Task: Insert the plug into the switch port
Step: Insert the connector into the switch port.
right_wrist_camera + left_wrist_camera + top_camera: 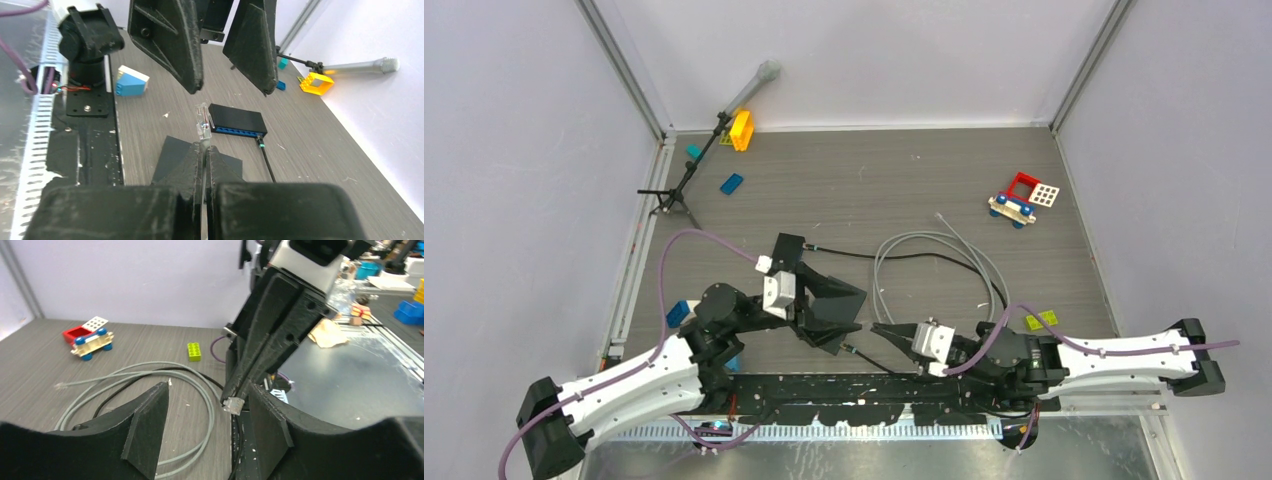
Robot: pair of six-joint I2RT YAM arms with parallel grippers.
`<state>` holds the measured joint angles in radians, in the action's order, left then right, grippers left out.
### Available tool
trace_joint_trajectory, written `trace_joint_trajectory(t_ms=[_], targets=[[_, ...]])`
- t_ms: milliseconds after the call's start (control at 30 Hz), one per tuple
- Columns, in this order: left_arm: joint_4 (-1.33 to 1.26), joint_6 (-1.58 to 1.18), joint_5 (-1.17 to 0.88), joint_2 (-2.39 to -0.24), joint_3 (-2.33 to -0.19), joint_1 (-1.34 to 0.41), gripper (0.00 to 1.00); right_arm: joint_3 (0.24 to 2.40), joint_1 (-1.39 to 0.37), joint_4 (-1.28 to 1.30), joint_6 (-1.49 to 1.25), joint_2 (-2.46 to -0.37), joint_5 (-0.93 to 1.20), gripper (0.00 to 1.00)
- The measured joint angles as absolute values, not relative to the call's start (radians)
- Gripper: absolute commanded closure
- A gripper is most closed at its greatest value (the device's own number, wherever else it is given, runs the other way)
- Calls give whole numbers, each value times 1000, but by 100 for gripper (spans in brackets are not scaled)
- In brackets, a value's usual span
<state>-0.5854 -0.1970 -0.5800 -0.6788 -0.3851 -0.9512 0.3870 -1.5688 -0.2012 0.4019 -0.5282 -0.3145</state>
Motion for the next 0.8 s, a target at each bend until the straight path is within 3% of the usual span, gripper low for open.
trace_joint_trajectory(t_ms=[233, 433, 600, 733, 800], targets=[[-563, -275, -392, -697, -385, -965, 35, 395, -1569, -258, 462, -655, -427, 99], [-550, -350, -252, -713, -385, -983, 41, 401, -1569, -325, 510, -716, -512, 100], [-530, -402, -180, -749, -389, -993, 51, 401, -1569, -397, 538, -735, -567, 99], [-529, -439, -155, -768, -408, -996, 73, 400, -1567, -439, 552, -766, -602, 100], [-529, -448, -154, -776, -416, -998, 73, 401, -1567, -458, 557, -784, -616, 100]])
